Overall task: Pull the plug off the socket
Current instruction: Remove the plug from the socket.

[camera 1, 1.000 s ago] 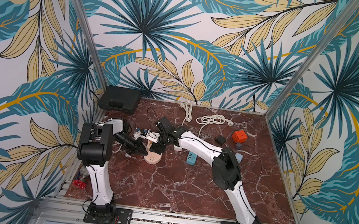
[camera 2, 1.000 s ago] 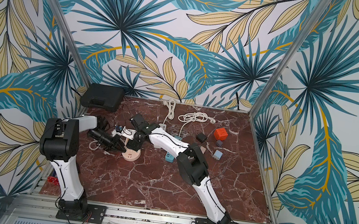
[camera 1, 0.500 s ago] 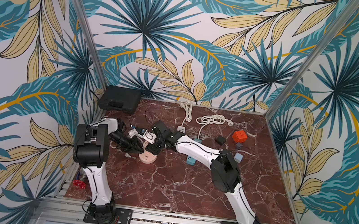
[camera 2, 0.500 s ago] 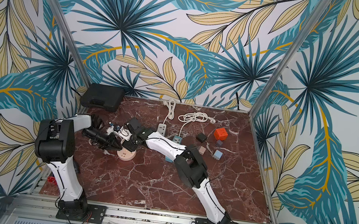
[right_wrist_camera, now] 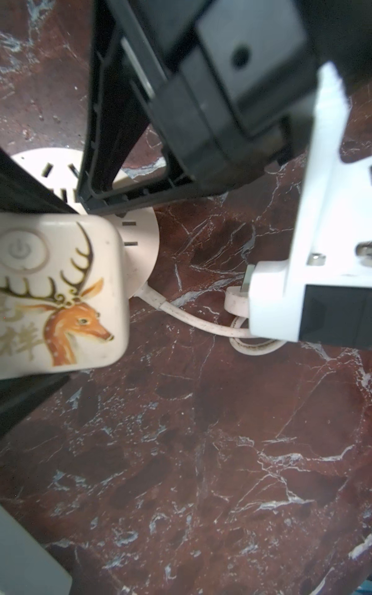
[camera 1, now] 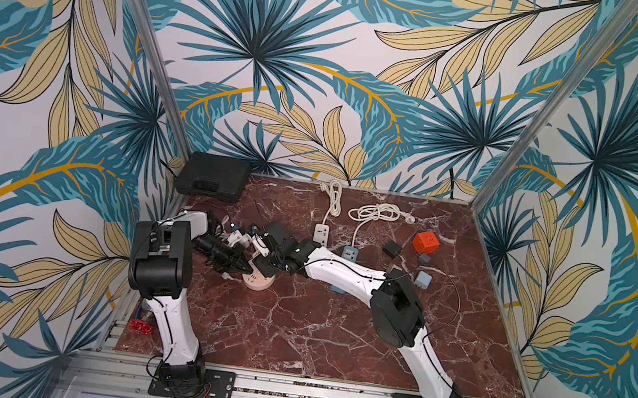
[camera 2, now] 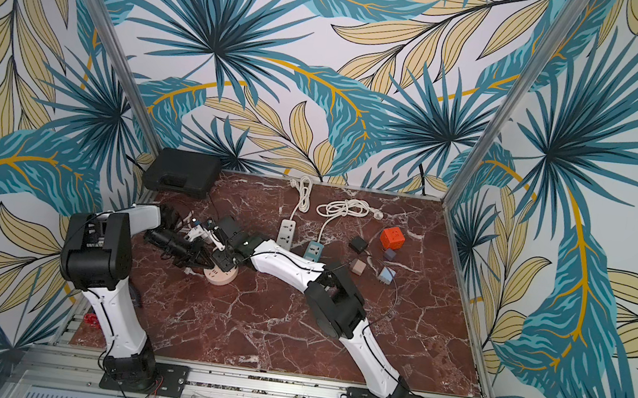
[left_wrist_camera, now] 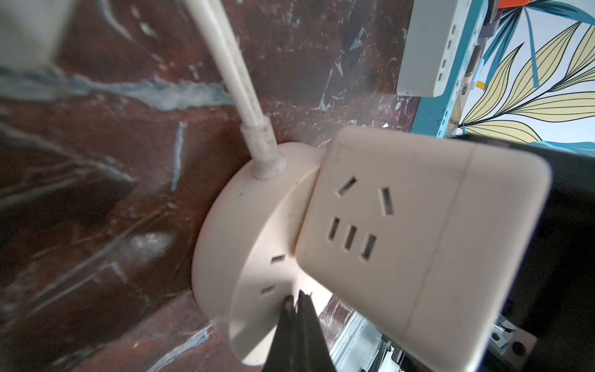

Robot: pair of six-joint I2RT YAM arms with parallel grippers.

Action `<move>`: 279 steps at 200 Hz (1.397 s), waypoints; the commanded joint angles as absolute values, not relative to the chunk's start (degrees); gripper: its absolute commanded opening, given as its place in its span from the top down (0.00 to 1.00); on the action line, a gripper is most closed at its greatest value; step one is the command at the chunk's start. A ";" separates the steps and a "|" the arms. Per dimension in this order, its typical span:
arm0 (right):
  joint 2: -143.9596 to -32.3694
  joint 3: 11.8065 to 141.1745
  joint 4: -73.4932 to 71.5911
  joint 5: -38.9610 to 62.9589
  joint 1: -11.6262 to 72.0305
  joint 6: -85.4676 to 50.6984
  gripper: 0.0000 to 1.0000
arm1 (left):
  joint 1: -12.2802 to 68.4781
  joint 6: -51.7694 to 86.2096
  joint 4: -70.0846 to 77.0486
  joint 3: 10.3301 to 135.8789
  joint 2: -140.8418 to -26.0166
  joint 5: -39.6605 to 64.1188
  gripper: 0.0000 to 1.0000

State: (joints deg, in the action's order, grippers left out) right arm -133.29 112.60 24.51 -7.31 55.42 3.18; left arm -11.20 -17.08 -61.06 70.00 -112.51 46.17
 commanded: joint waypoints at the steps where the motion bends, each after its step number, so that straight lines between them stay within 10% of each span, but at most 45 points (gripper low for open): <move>1: -132.40 113.12 18.96 -13.84 56.40 0.92 1.00 | -11.92 -16.74 -57.96 68.16 -115.72 39.93 1.00; 73: -131.47 111.29 17.13 -13.50 59.02 5.14 1.00 | -12.39 -15.66 -56.34 67.28 -116.28 38.71 1.00; 153: -131.13 117.68 22.38 8.73 52.07 -7.46 1.00 | -12.47 -15.21 -55.46 66.79 -116.37 38.26 1.00; 279: -129.38 110.81 18.46 -13.16 59.08 6.38 1.00 | -12.48 -15.03 -55.37 66.80 -116.54 38.16 1.00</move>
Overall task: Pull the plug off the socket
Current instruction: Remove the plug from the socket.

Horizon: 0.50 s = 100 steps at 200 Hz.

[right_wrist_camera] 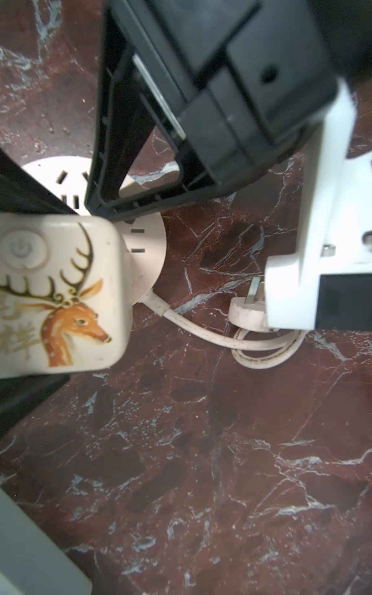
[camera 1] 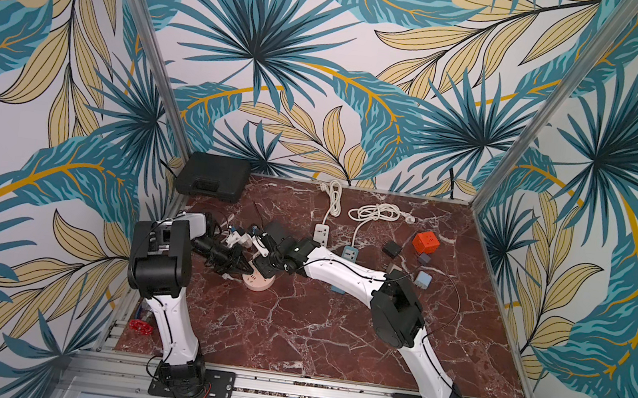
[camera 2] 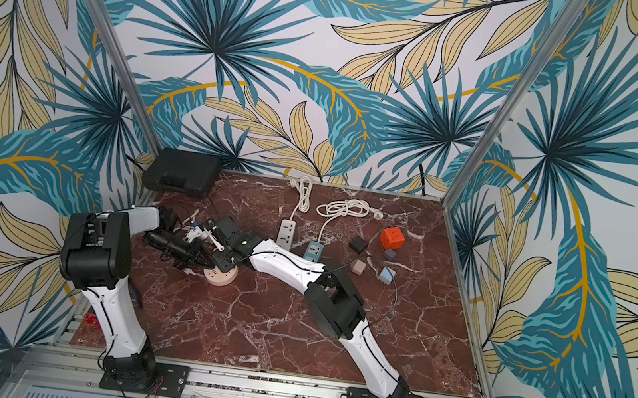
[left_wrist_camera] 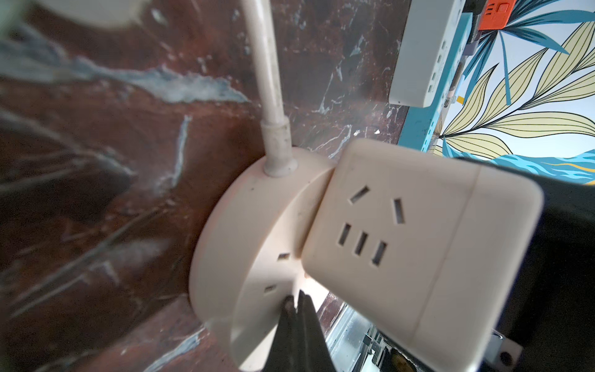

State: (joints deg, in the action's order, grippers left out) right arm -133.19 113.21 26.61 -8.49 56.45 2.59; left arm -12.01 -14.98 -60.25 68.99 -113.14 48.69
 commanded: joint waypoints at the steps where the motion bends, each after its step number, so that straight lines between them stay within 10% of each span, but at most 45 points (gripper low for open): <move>1: -129.29 110.73 18.41 -13.22 59.12 6.40 1.00 | -12.48 -15.03 -55.37 66.80 -116.54 38.15 1.00; 100: -128.47 115.58 22.10 6.55 53.60 -6.03 1.00 | -12.48 -15.03 -55.46 66.78 -116.76 38.36 1.00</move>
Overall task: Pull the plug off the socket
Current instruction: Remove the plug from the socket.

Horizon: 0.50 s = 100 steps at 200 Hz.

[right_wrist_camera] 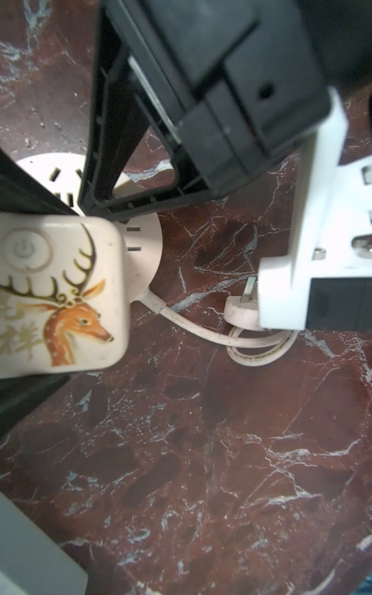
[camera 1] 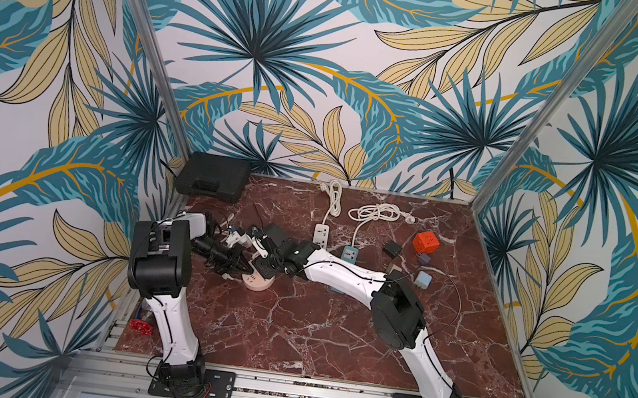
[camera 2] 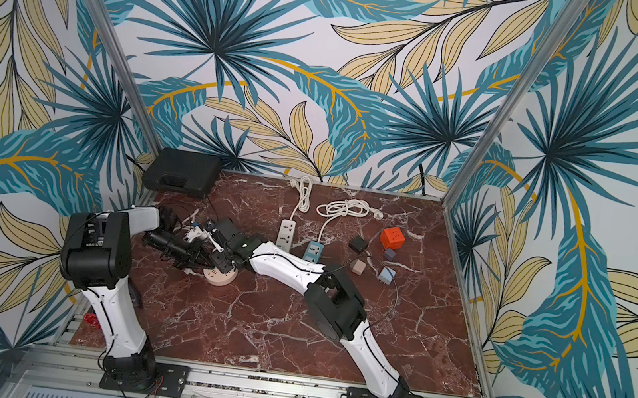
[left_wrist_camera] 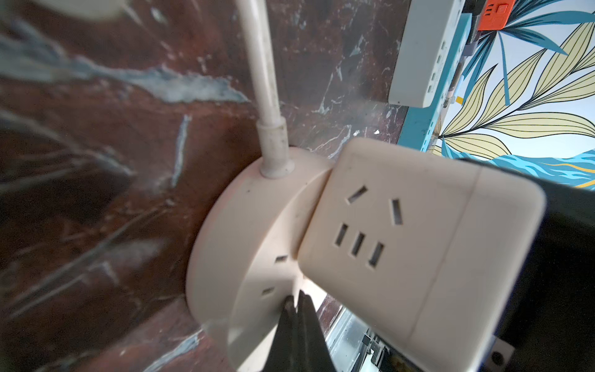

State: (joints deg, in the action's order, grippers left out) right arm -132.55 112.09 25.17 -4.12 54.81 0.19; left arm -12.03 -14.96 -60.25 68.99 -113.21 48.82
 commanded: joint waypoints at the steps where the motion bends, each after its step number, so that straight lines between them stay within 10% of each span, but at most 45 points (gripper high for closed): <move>1: -128.48 115.66 22.21 6.79 53.52 -6.14 1.00 | -12.48 -15.03 -55.46 66.79 -116.74 38.47 1.00; 100: -128.44 115.39 24.89 0.70 55.15 -1.26 1.00 | -12.49 -15.03 -55.52 66.75 -116.93 38.58 1.00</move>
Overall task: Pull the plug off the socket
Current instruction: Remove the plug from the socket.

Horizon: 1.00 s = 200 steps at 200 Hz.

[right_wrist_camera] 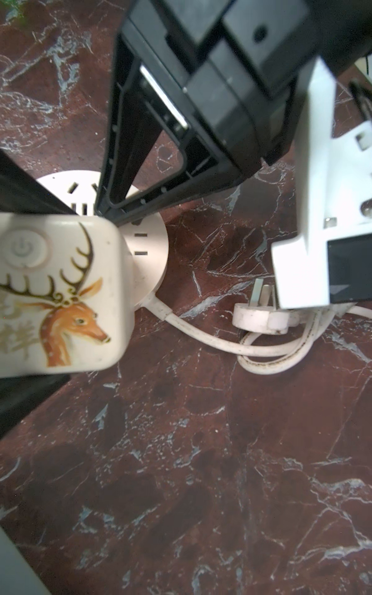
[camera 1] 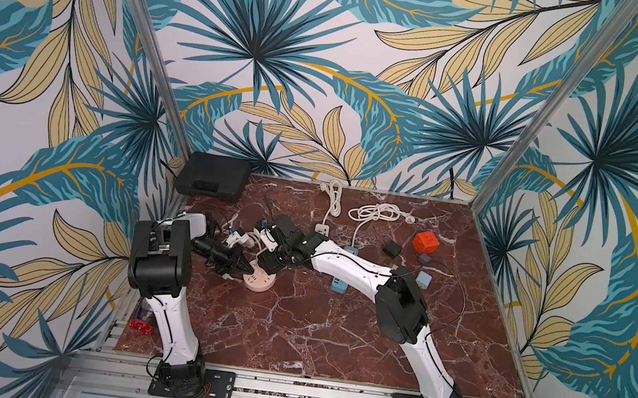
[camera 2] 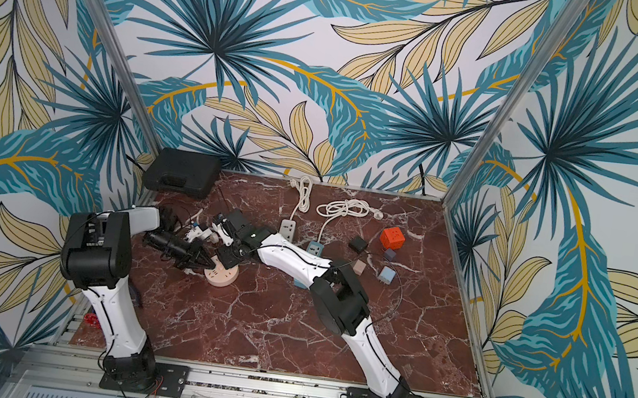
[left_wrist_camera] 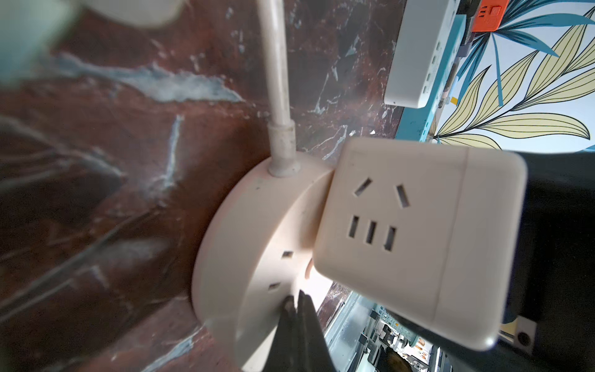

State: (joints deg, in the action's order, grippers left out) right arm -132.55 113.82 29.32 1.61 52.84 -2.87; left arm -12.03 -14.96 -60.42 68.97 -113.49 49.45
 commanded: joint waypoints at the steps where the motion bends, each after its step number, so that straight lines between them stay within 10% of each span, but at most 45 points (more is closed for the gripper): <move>1: -128.42 115.31 24.75 0.44 55.30 -1.07 1.00 | -12.49 -15.03 -55.54 66.82 -116.95 38.63 1.00; 200: -128.23 119.19 26.96 9.22 53.69 -7.02 1.00 | -12.48 -15.21 -55.46 66.53 -116.66 39.62 1.00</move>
